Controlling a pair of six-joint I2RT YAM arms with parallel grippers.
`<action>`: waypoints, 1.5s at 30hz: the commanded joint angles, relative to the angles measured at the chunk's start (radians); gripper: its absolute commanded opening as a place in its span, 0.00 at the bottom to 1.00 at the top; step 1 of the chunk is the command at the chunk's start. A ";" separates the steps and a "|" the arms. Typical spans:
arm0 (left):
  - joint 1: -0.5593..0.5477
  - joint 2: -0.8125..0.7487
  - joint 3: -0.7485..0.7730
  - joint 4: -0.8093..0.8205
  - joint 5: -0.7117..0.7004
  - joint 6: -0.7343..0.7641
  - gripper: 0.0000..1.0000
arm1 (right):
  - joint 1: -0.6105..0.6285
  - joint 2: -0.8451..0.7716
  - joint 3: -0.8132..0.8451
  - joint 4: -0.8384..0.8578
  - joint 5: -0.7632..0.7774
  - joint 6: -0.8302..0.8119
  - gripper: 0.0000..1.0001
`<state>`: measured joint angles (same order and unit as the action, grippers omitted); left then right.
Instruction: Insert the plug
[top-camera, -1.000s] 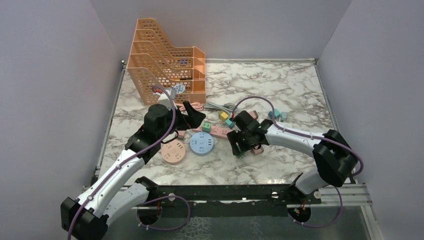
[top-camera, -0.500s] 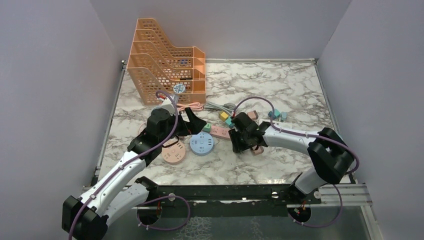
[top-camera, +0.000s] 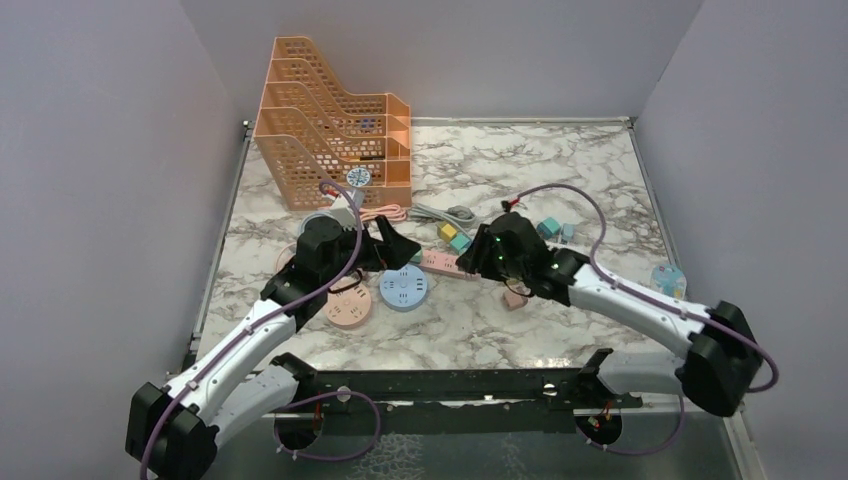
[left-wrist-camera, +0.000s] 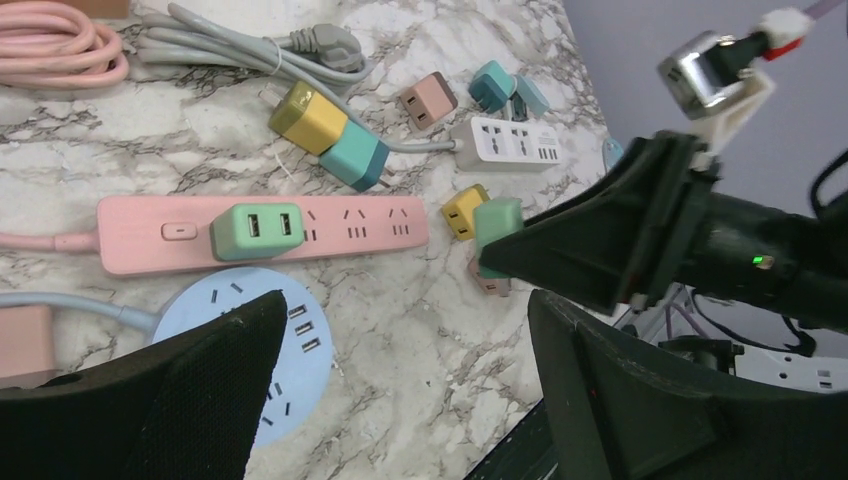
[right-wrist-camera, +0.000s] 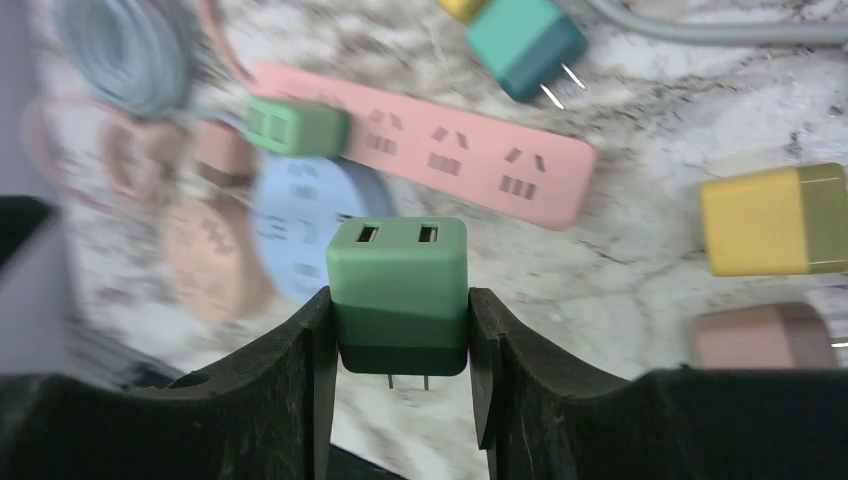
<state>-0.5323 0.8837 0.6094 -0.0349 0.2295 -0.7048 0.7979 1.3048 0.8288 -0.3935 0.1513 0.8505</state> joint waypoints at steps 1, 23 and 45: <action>-0.011 0.014 0.002 0.125 0.048 0.010 0.93 | 0.006 -0.185 -0.058 0.213 0.110 0.326 0.37; -0.189 0.173 0.167 0.258 -0.276 0.035 0.76 | 0.006 -0.028 0.249 0.183 -0.001 0.696 0.37; -0.259 0.241 0.213 0.285 -0.405 0.088 0.17 | 0.002 -0.008 0.215 0.145 -0.058 0.635 0.70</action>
<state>-0.7982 1.1187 0.7872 0.2176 -0.1402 -0.6498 0.7967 1.3090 1.0729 -0.2440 0.1253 1.5414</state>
